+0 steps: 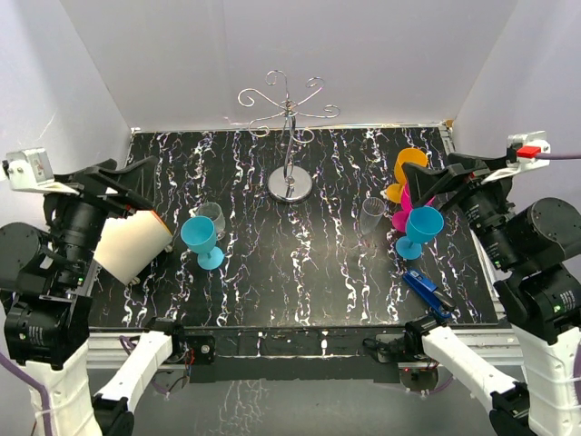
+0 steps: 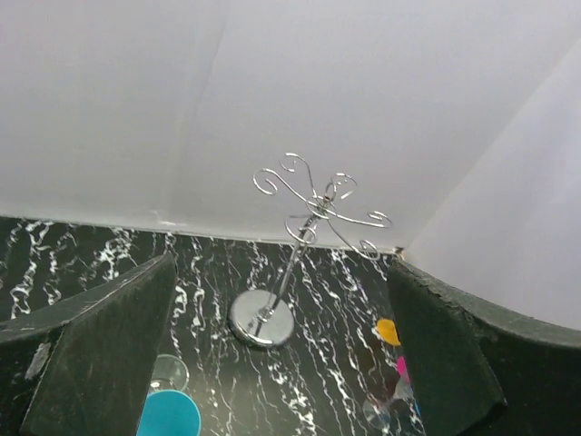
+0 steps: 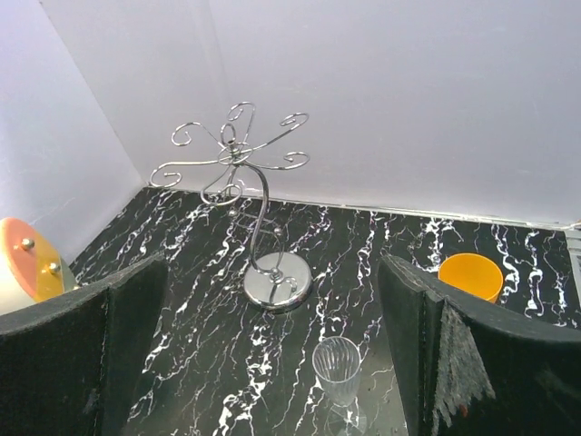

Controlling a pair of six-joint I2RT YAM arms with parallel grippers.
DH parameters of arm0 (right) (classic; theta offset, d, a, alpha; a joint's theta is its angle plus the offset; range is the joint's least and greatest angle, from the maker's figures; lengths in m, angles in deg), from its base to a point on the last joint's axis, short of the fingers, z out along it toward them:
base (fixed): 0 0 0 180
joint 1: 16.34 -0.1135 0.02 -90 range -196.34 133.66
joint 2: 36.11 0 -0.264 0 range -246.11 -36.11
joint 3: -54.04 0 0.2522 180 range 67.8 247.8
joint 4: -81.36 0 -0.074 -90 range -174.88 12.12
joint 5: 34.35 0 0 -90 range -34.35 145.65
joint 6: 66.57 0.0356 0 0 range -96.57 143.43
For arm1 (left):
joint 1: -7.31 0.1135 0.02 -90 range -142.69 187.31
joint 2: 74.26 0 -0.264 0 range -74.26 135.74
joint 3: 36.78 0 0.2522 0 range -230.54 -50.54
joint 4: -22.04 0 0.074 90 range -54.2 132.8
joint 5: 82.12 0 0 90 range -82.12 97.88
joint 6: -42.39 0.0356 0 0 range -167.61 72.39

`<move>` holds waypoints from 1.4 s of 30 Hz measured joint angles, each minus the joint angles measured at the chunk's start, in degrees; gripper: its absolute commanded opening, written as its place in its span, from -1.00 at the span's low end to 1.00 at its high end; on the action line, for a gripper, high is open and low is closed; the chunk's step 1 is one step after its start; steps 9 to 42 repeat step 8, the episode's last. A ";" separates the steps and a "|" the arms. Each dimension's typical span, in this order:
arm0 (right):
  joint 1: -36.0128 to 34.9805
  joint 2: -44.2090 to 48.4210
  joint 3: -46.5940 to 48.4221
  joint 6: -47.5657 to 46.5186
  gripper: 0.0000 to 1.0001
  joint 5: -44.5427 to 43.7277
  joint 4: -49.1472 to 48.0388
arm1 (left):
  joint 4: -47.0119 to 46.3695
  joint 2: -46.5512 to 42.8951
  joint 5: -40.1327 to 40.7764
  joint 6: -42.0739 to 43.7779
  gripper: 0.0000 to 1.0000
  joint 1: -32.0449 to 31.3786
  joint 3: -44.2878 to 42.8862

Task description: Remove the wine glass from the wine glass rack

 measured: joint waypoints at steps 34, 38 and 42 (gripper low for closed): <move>0.02 -1.36 -0.92 1.75 0.97 -3.56 -0.02 | 0.42 1.01 3.91 3.32 0.97 -0.87 -0.22; 0.02 -1.36 -0.92 1.75 0.97 -3.56 -0.02 | 0.42 1.01 3.91 3.32 0.97 -0.87 -0.22; 0.02 -1.36 -0.92 1.75 0.97 -3.56 -0.02 | 0.42 1.01 3.91 3.32 0.97 -0.87 -0.22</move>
